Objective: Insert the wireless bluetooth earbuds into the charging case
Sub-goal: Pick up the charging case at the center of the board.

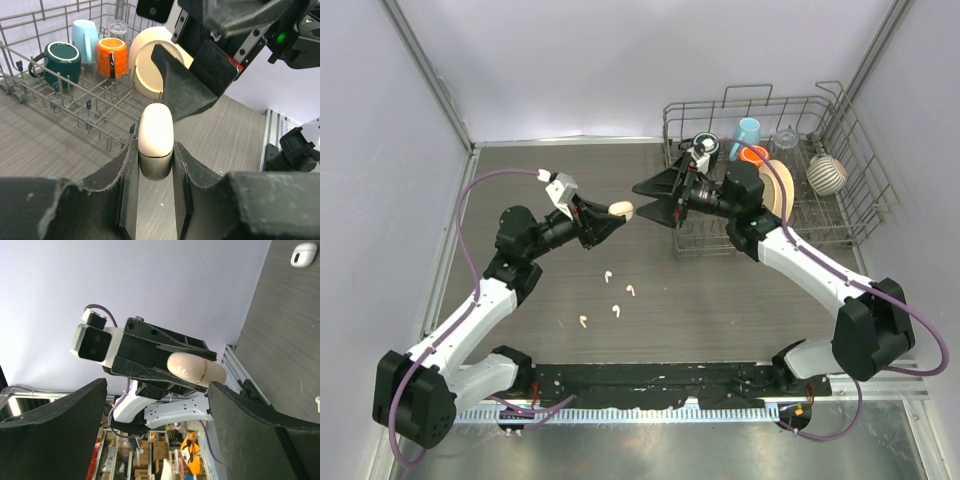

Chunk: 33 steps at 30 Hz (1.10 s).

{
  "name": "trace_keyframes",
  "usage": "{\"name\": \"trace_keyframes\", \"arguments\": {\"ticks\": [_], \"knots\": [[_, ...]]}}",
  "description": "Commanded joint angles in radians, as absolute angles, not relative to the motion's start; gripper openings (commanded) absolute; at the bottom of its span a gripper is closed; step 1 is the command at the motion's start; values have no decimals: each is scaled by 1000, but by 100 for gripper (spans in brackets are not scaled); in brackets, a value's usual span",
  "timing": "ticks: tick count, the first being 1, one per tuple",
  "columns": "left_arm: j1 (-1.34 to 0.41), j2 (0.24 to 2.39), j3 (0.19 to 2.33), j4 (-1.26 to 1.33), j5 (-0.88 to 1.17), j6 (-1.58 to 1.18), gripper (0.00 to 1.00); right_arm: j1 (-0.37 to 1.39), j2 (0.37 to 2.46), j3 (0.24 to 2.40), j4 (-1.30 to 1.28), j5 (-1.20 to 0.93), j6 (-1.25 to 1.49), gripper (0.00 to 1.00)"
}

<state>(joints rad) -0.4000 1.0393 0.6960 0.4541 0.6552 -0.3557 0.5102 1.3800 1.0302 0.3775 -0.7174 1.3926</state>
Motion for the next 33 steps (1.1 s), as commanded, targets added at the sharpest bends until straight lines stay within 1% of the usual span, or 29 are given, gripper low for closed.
{"name": "trace_keyframes", "arguments": {"ticks": [1, 7, 20, 22, 26, 28, 33], "knots": [[-405, 1014, 693, 549, 618, -324, 0, 537, 1411, 1048, 375, -756, 1448, 88], [-405, 989, 686, 552, 586, -304, 0, 540, 1425, 1025, 382, -738, 1469, 87], [-410, 991, 676, 597, 620, -295, 0, 566, 1493, 1058, 446, -742, 1558, 86], [-411, 992, 676, 595, 620, -295, 0, 571, 1502, 1058, 465, -744, 1572, 84], [-411, 996, 675, 595, 614, -288, 0, 580, 1514, 1052, 522, -753, 1621, 75], [-414, 999, 673, 595, 614, -287, 0, 583, 1520, 1051, 537, -756, 1635, 74], [-417, 1006, 675, 594, 620, -279, 0, 586, 1526, 1040, 583, -759, 1669, 67]]}}
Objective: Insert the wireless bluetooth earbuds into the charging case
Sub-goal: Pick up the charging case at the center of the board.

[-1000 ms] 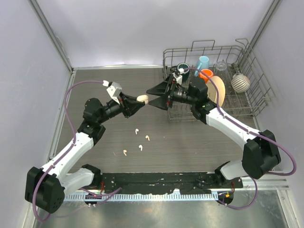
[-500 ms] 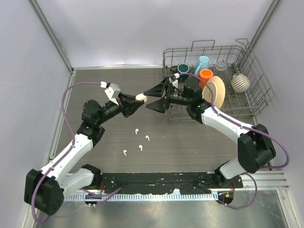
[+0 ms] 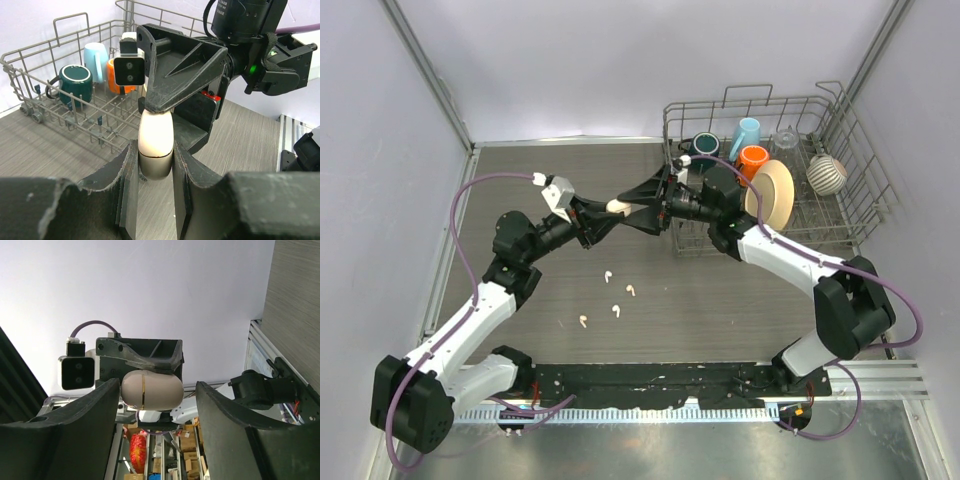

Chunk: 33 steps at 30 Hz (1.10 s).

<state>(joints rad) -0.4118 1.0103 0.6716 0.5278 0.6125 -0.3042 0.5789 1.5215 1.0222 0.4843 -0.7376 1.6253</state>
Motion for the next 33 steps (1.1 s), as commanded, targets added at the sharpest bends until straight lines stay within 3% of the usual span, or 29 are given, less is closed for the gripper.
{"name": "trace_keyframes", "arguments": {"ticks": [1, 4, 7, 15, 16, 17, 19, 20, 26, 33], "knots": [[-419, 1008, 675, 595, 621, -279, 0, 586, 1528, 1040, 595, -759, 1677, 66], [-419, 1008, 676, 591, 627, -276, 0, 586, 1537, 1039, 624, -765, 1695, 64], [-420, 1005, 675, 580, 626, -270, 0, 586, 1546, 1035, 655, -770, 1707, 56], [-420, 1011, 680, 557, 620, -261, 0, 588, 1543, 1028, 706, -782, 1721, 26], [-420, 1014, 680, 557, 620, -264, 1, 588, 1542, 1023, 707, -781, 1720, 18], [-422, 1015, 681, 557, 620, -264, 4, 588, 1542, 1022, 712, -781, 1718, 14], [-420, 1015, 683, 560, 623, -265, 22, 589, 1542, 1019, 716, -779, 1715, 6], [-420, 1015, 680, 564, 624, -267, 32, 591, 1543, 1017, 716, -781, 1717, 6], [-420, 1011, 664, 612, 626, -281, 50, 594, 1546, 1012, 727, -782, 1721, 1], [-420, 1017, 635, 702, 611, -311, 51, 597, 1554, 1005, 765, -782, 1747, 1]]}}
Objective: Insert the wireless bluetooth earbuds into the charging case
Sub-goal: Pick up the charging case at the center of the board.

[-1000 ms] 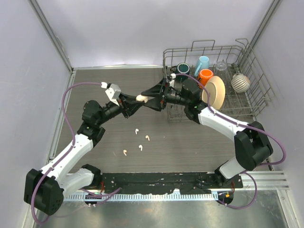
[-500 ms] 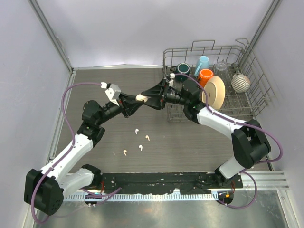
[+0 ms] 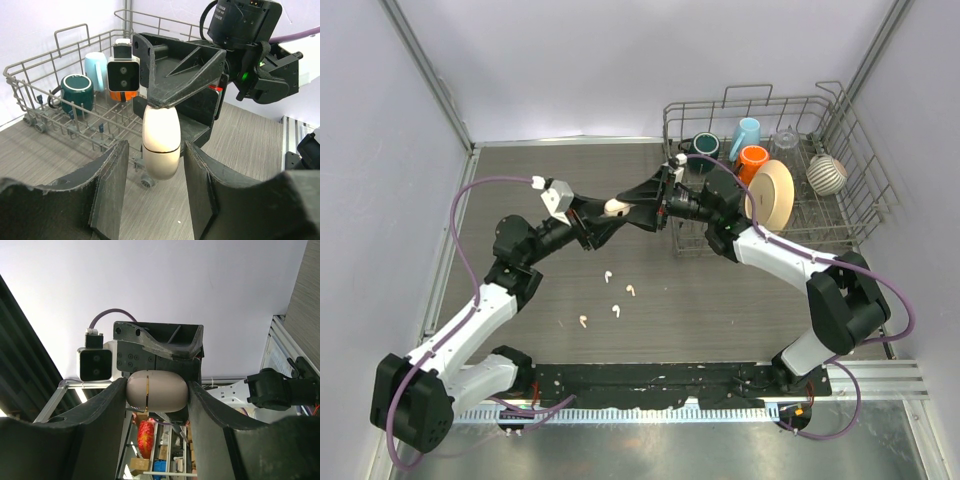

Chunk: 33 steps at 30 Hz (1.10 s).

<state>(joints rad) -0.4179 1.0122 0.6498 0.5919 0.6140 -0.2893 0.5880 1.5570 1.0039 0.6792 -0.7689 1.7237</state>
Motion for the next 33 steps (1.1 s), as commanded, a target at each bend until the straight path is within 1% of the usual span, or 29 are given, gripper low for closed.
{"name": "trace_keyframes", "arguments": {"ticks": [1, 7, 13, 16, 19, 20, 22, 23, 25, 26, 27, 29, 30, 32, 33], "knots": [[-422, 1020, 632, 727, 607, -316, 51, 595, 1555, 1003, 770, -781, 1752, 1], [-420, 1051, 630, 805, 600, -356, 51, 600, 1560, 996, 795, -782, 1767, 1], [-422, 1068, 635, 828, 604, -368, 50, 600, 1562, 991, 804, -785, 1778, 1], [-422, 1075, 635, 831, 607, -373, 48, 601, 1562, 986, 827, -785, 1790, 1], [-425, 1075, 630, 844, 597, -376, 38, 601, 1562, 986, 827, -785, 1789, 1], [-425, 1077, 629, 845, 595, -376, 33, 601, 1560, 988, 827, -785, 1790, 1], [-426, 1080, 630, 850, 595, -377, 24, 601, 1563, 986, 831, -785, 1792, 1], [-426, 1081, 630, 850, 595, -379, 13, 603, 1563, 988, 833, -787, 1793, 1], [-426, 1083, 629, 850, 592, -383, 1, 603, 1565, 985, 842, -788, 1793, 1], [-426, 1086, 629, 850, 589, -390, 0, 603, 1565, 985, 845, -788, 1795, 3], [-428, 1086, 627, 851, 584, -406, 0, 603, 1563, 983, 856, -788, 1792, 12], [-426, 1088, 624, 862, 595, -420, 0, 603, 1563, 983, 862, -796, 1766, 23], [-426, 1089, 626, 865, 607, -432, 0, 598, 1563, 983, 856, -799, 1758, 33], [-426, 1086, 635, 854, 646, -443, 0, 598, 1559, 983, 864, -798, 1730, 45], [-425, 1082, 634, 854, 646, -459, 0, 597, 1554, 985, 848, -796, 1688, 55]]}}
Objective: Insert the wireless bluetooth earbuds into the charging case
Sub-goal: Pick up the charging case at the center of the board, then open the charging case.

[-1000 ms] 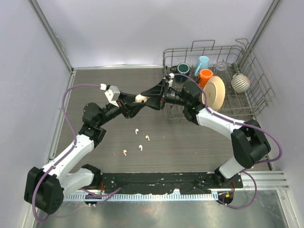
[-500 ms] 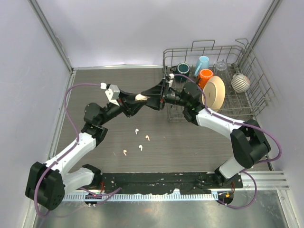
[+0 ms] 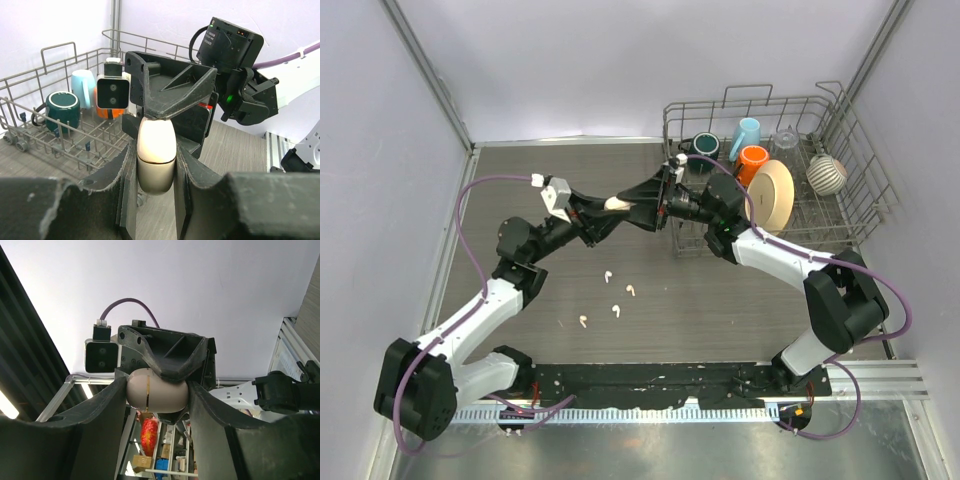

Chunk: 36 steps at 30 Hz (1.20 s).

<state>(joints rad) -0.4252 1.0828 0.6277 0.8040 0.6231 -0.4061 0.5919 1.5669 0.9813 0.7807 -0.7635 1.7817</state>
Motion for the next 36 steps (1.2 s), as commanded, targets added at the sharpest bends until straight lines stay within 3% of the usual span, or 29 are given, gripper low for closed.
{"name": "trace_keyframes", "arguments": {"ticks": [1, 7, 11, 17, 25, 36], "knots": [[-423, 1068, 609, 874, 646, -463, 0, 595, 1543, 989, 836, -795, 1660, 58], [-408, 948, 389, 1157, 648, -286, 0, 569, 1428, 1034, 450, -686, 1218, 73], [-394, 855, 382, 1000, 676, -227, 0, 571, 1321, 1103, 94, -566, 903, 75], [-393, 862, 338, 1127, 667, -271, 0, 604, 1272, 1183, -200, -516, 548, 75], [-391, 934, 296, 1307, 670, -351, 0, 716, 1270, 1215, -245, -496, 463, 75], [-391, 919, 288, 1299, 707, -364, 0, 759, 1315, 1230, -170, -502, 526, 75]]}}
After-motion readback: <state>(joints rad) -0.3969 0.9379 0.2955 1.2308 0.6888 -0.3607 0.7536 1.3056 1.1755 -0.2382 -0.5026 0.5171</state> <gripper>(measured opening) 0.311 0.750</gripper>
